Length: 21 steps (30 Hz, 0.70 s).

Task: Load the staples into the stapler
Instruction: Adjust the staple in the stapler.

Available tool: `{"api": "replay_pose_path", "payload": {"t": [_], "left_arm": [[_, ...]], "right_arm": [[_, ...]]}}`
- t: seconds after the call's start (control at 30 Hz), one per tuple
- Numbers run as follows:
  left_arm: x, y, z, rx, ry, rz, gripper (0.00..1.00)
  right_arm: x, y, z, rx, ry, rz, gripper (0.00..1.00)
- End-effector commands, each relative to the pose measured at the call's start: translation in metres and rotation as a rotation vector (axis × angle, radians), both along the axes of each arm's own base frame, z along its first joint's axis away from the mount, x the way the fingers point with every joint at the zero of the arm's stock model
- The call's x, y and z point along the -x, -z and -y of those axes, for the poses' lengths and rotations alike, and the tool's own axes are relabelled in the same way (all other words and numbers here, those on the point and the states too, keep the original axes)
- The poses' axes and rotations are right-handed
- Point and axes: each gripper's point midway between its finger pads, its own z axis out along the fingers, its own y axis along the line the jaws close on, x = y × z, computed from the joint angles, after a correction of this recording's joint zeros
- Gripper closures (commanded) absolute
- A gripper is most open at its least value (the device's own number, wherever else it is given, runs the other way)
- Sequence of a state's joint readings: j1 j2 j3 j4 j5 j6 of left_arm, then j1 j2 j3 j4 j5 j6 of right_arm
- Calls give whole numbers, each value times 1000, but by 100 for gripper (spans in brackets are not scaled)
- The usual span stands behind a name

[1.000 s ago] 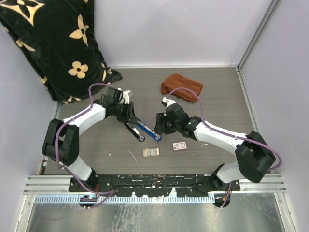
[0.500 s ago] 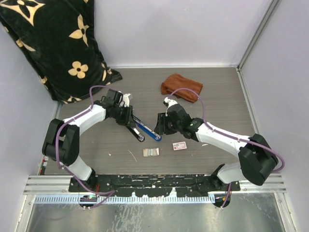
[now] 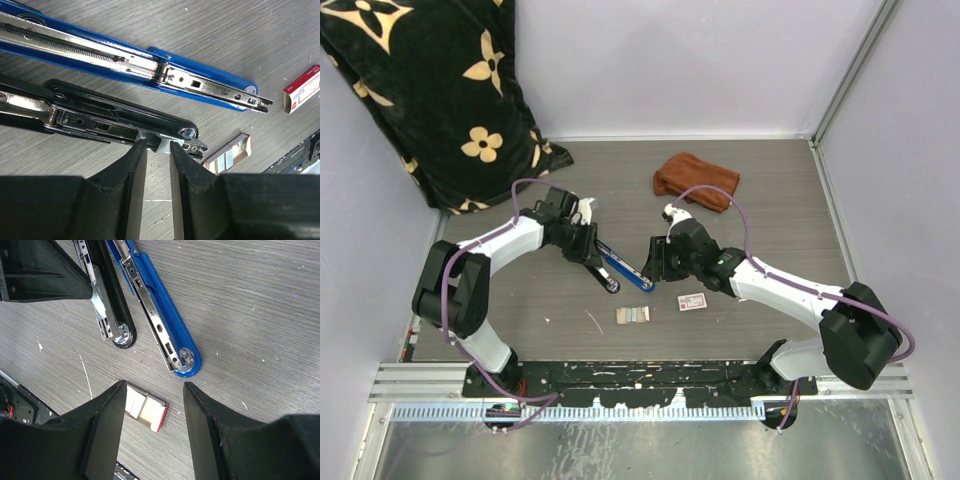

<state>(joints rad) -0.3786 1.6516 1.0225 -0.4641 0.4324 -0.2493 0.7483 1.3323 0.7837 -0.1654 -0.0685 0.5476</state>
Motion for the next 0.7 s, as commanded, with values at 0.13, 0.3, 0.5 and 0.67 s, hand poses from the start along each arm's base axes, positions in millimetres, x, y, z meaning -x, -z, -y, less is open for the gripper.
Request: {"api": "replay_pose_path", "payload": {"t": [0.13, 0.3, 0.5, 0.67], "left_arm": [[-6, -12, 11, 25, 36, 39, 74], [-4, -13, 14, 33, 51, 39, 74], [0, -17, 17, 44, 63, 51, 74], [4, -18, 20, 53, 76, 49, 75]], "right_arm": [[-6, -19, -2, -61, 20, 50, 45], [-4, -15, -2, -58, 19, 41, 45], [-3, -10, -1, -51, 22, 30, 45], [-1, -7, -1, -54, 22, 20, 45]]}}
